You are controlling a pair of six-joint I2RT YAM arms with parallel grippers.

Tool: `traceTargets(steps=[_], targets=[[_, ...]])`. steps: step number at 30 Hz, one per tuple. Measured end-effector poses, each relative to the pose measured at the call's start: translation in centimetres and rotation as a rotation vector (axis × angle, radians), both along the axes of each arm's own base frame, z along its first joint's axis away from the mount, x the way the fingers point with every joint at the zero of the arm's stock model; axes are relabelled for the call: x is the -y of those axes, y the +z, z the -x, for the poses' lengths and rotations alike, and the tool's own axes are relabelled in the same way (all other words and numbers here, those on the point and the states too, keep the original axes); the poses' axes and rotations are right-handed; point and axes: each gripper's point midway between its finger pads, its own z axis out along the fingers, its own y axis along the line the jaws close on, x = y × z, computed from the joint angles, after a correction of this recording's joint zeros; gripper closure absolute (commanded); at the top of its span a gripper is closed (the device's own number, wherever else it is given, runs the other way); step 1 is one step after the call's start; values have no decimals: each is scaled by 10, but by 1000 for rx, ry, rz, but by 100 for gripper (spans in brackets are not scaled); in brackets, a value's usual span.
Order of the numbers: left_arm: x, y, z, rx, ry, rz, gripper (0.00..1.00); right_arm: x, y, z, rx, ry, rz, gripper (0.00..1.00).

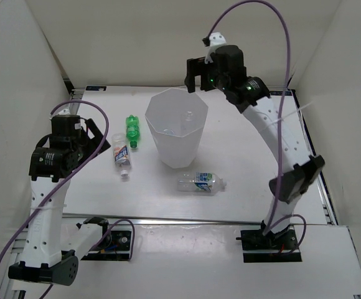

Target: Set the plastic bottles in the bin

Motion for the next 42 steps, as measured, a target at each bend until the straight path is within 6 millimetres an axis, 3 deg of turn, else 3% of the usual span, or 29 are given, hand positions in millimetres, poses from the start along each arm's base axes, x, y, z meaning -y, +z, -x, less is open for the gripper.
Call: traceTargets(steps=[3, 7, 10, 13, 20, 25, 29, 36, 42], targets=[[0, -4, 0, -7, 0, -1, 1, 47, 18, 16, 51, -159, 16, 0], [-1, -11, 0, -27, 3, -6, 1, 120, 29, 56, 91, -338, 14, 0], [-1, -13, 0, -30, 3, -6, 1, 157, 11, 86, 56, -413, 11, 1], [-1, -13, -1, -26, 3, -6, 1, 171, -28, 114, -26, -411, 36, 1], [-1, -22, -1, -38, 3, -7, 1, 165, -143, 201, -264, -171, 89, 3], [-1, -29, -4, -40, 3, -7, 1, 165, -197, 249, -314, -6, 137, 1], [-1, -39, -2, -57, 3, -9, 1, 153, -238, 274, -369, 166, 211, 1], [-1, -40, 0, -53, 2, -7, 1, 116, -275, 287, -481, 458, 410, 3], [0, -38, 1, -44, 5, -3, 1, 78, -273, 276, -368, 648, 519, 3]])
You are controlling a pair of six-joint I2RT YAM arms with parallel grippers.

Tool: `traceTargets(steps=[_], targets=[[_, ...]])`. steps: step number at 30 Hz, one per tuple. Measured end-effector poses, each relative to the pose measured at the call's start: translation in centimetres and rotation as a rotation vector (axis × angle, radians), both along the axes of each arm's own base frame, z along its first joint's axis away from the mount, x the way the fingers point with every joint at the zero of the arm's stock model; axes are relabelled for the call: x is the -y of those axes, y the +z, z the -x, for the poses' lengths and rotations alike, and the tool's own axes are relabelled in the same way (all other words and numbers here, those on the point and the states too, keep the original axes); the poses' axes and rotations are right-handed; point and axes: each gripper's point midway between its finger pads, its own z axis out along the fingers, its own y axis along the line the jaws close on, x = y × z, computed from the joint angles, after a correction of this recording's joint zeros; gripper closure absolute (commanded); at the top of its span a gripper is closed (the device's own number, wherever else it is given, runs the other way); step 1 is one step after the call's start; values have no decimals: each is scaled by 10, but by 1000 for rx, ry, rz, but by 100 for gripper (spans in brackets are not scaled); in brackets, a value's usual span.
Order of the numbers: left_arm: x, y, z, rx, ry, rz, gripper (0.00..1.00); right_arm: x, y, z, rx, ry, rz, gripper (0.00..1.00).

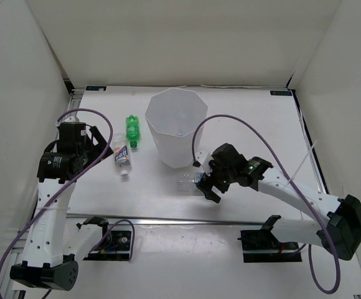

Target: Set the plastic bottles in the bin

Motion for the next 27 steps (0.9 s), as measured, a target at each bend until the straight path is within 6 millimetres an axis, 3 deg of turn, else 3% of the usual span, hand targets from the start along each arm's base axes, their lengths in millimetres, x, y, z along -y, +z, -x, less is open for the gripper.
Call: traceTargets(steps=[10, 18, 27], targets=[[-1, 3, 18, 3, 4, 4, 1, -39, -2, -20, 181, 106, -31, 1], [-3, -2, 33, -45, -1, -6, 1, -31, -32, -23, 207, 78, -14, 1], [-4, 1, 42, -64, -6, -11, 1, -38, -36, -41, 303, 32, -62, 0]])
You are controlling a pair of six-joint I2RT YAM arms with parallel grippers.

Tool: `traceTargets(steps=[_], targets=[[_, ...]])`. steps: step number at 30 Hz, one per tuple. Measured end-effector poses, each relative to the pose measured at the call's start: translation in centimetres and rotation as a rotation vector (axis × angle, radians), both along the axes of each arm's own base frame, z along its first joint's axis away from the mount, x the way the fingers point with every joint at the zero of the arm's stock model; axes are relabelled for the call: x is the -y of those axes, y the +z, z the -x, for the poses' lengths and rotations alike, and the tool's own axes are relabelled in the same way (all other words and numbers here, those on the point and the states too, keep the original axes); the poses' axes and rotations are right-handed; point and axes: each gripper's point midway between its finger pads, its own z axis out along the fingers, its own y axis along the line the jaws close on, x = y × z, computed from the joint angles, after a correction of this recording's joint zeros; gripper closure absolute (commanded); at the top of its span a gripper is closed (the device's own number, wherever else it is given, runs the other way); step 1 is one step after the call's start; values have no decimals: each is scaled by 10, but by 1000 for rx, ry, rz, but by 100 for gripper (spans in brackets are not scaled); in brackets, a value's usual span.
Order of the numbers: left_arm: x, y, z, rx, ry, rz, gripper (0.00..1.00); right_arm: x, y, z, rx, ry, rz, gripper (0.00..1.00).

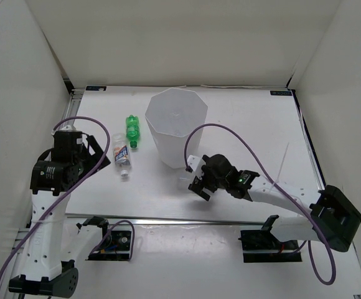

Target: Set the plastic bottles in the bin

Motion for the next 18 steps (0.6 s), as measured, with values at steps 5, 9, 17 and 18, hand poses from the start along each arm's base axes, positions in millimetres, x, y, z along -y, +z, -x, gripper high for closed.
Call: traceTargets(steps=[5, 9, 17, 18], targets=[[0, 5, 0, 12, 0, 1, 1, -7, -3, -9, 24, -9, -10, 0], [0, 6, 0, 16, 0, 1, 1, -10, -11, -11, 14, -3, 0, 5], [0, 10, 1, 32, 0, 4, 1, 1, -29, -2, -52, -20, 68, 14], [0, 10, 1, 33, 1, 5, 1, 2, -29, -2, -59, -29, 74, 19]])
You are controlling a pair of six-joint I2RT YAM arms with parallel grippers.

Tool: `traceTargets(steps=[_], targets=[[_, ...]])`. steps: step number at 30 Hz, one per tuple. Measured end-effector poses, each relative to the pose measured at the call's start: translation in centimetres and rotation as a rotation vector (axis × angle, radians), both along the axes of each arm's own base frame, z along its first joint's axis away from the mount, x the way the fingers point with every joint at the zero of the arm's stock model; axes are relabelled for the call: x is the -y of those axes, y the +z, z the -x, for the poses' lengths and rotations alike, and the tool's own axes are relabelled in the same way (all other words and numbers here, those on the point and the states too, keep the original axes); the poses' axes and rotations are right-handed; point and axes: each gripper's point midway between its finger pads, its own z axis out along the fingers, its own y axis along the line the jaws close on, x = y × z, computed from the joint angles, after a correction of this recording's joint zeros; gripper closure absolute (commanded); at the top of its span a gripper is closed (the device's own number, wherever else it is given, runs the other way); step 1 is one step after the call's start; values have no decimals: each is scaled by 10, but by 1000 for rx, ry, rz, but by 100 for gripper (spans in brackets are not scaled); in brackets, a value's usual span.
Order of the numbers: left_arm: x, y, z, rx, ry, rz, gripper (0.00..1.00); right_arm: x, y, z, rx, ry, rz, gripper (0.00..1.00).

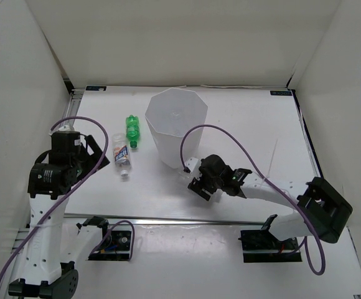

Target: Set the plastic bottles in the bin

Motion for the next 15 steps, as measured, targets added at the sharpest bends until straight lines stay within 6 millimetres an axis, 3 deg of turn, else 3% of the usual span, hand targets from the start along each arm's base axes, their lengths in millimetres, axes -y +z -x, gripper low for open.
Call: traceTargets(steps=[6, 13, 15], targets=[[1, -7, 5, -10, 2, 7, 1, -1, 14, -4, -25, -68, 4, 35], [2, -12, 7, -30, -5, 13, 1, 11, 13, -2, -60, -152, 41, 14], [3, -12, 7, -31, -6, 15, 1, 12, 13, -3, -59, -161, 42, 14]])
